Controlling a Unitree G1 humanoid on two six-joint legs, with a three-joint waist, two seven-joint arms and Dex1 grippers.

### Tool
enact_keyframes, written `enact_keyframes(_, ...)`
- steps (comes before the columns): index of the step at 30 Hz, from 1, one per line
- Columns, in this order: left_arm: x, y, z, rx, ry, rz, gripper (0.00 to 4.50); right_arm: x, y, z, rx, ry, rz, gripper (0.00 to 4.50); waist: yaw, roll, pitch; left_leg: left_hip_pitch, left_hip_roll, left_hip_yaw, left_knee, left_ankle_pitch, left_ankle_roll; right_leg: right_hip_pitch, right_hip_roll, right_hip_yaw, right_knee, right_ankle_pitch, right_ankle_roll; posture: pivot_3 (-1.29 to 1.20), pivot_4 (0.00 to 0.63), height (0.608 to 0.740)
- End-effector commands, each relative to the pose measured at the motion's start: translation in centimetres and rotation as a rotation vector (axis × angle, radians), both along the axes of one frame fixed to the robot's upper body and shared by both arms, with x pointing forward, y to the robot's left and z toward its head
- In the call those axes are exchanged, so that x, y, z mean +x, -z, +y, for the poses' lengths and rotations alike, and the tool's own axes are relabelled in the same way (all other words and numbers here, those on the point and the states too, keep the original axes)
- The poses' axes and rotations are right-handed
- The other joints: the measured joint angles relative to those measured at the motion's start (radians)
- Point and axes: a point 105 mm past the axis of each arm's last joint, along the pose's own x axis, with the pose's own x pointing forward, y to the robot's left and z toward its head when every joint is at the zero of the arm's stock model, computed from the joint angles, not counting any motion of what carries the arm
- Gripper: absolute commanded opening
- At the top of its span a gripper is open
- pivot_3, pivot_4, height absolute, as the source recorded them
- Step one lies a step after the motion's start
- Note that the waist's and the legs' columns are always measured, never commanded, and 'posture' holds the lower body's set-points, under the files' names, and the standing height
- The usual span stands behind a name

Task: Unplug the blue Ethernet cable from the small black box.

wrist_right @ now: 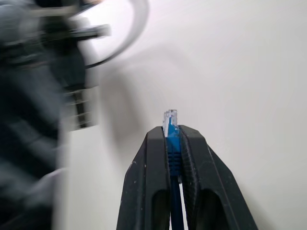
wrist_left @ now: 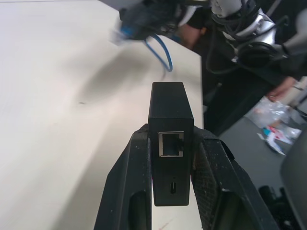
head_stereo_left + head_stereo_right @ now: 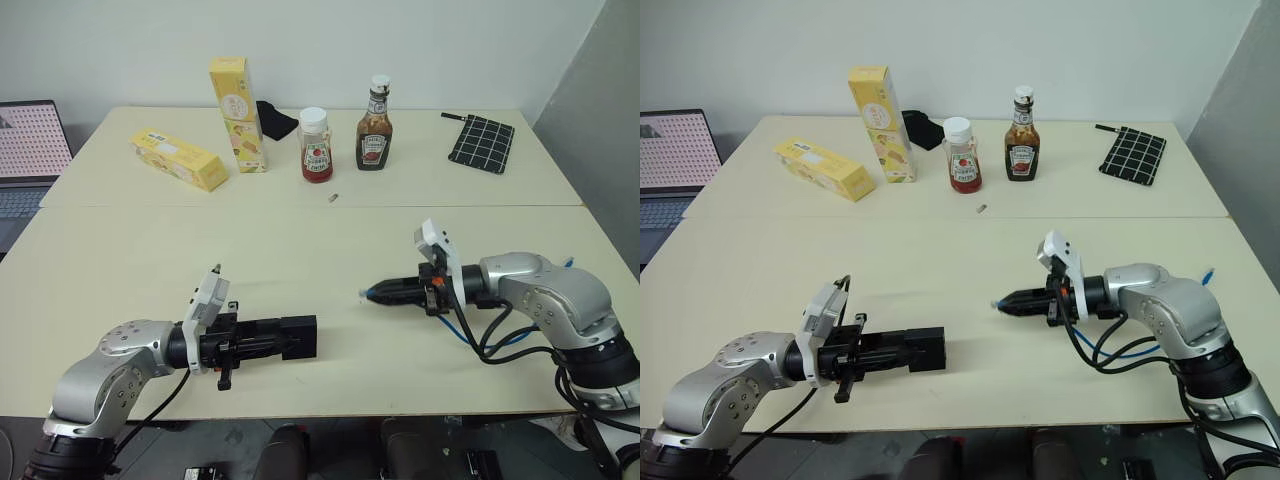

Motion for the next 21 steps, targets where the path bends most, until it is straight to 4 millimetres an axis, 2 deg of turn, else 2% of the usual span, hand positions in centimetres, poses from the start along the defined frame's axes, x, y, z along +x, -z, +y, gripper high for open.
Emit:
enact_keyframes(1, 0.2, -0.5, -0.1, -0.001, -0.029, -0.027, 0.77, 4.9, 0.8, -1.5, -0.109, 0.265, -0.238, 0.04, 0.0, 0.0, 0.0, 0.0, 0.0, 0.0, 0.0, 0.0, 0.0, 0.0, 0.0, 0.0, 0.0, 0.0, 0.0, 0.0, 0.15, 0.74)
enact_keyframes(5, 0.3, -0.5, -0.3, 0.003, -0.04, -0.014, 0.77, 7.6, 2.2, -2.0, -0.164, 0.425, -0.326, 0.04, -0.001, 0.0, 0.0, -0.001, 0.0, 0.002, 0.0, 0.0, 0.0, -0.001, 0.0, 0.001, 0.0, 0.0, 0.0, 0.0, 0.15, 0.74)
enact_keyframes(7, 0.4, -0.5, -0.3, 0.013, -0.053, 0.002, 0.77, 8.5, 2.6, -2.3, -0.175, 0.485, -0.34, 0.74, -0.001, 0.0, 0.0, -0.001, 0.0, 0.001, 0.0, 0.0, 0.0, -0.001, 0.0, 0.001, 0.0, 0.0, 0.0, 0.0, 0.15, 0.74)
enact_keyframes(9, 0.4, -0.5, -0.3, 0.02, -0.059, 0.005, 0.77, 8.9, 2.9, -2.5, -0.17, 0.505, -0.323, 1.06, -0.001, 0.0, 0.0, 0.0, 0.0, 0.001, 0.0, 0.0, 0.0, -0.001, 0.0, 0.001, 0.0, 0.0, 0.0, 0.0, 0.15, 0.74)
enact_keyframes(10, 0.4, -0.4, -0.3, 0.023, -0.067, 0.003, 0.77, 8.9, 2.9, -2.6, -0.163, 0.506, -0.31, 1.48, -0.001, 0.0, 0.0, -0.001, 0.0, 0.001, 0.0, 0.0, 0.0, -0.001, 0.0, 0.001, 0.0, 0.0, 0.0, 0.0, 0.15, 0.74)
enact_keyframes(11, 0.5, -0.4, -0.2, 0.024, -0.075, 0.0, 0.77, 8.8, 2.9, -2.7, -0.156, 0.502, -0.303, 1.63, -0.001, 0.0, 0.0, -0.001, 0.0, 0.001, 0.0, 0.0, 0.0, -0.001, 0.0, 0.001, 0.0, 0.0, 0.0, 0.0, 0.15, 0.74)
enact_keyframes(15, 0.6, -0.3, 0.0, 0.036, -0.118, 0.005, 0.77, 8.0, 1.6, -3.2, -0.132, 0.449, -0.308, 2.5, -0.001, 0.001, 0.0, 0.0, 0.0, 0.001, 0.0, 0.0, 0.0, -0.001, 0.0, 0.001, 0.0, 0.0, 0.0, 0.0, 0.15, 0.74)
enact_keyframes(17, 1.0, -0.6, 0.3, 0.026, -0.171, -0.028, 0.77, 7.2, 0.3, -3.2, -0.111, 0.394, -0.327, 2.87, 0.0, 0.001, 0.001, -0.001, 0.0, 0.001, 0.0, 0.0, 0.0, -0.001, -0.001, 0.001, 0.0, 0.0, 0.0, 0.0, 0.15, 0.74)
enact_keyframes(21, 1.3, -0.3, 1.1, 0.072, -0.249, -0.076, 0.77, 3.1, -2.9, -1.1, -0.004, 0.129, -0.335, 3.92, 0.0, 0.001, 0.001, -0.001, 0.0, 0.0, 0.0, 0.0, 0.0, -0.001, -0.001, 0.001, 0.0, 0.0, 0.0, 0.0, 0.15, 0.74)
